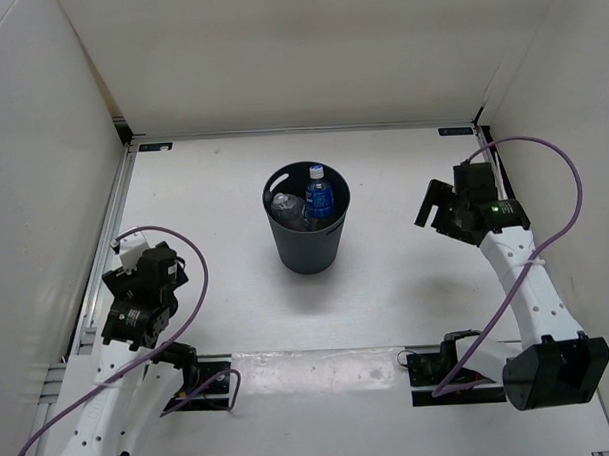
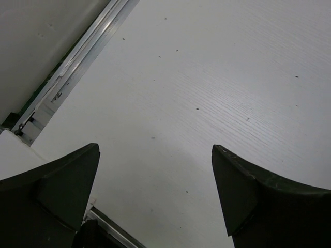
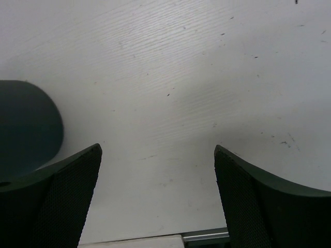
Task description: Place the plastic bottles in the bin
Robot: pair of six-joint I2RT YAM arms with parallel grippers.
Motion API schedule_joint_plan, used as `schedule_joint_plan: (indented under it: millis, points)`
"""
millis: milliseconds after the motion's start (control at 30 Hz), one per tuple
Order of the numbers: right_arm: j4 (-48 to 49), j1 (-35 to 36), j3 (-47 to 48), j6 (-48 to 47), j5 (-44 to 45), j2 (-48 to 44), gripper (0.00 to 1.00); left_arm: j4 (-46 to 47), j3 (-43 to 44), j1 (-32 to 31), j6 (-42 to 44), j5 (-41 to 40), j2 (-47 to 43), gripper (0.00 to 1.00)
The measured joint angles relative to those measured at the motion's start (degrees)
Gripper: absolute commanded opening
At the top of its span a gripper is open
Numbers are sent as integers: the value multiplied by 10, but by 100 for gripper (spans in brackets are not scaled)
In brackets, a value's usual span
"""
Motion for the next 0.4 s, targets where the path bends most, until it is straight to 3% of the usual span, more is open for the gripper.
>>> schedule_joint_plan:
  millis: [400]
  points:
    - [47,71,15,-90,147,38,90,76,-23,-55,30,83,7,100]
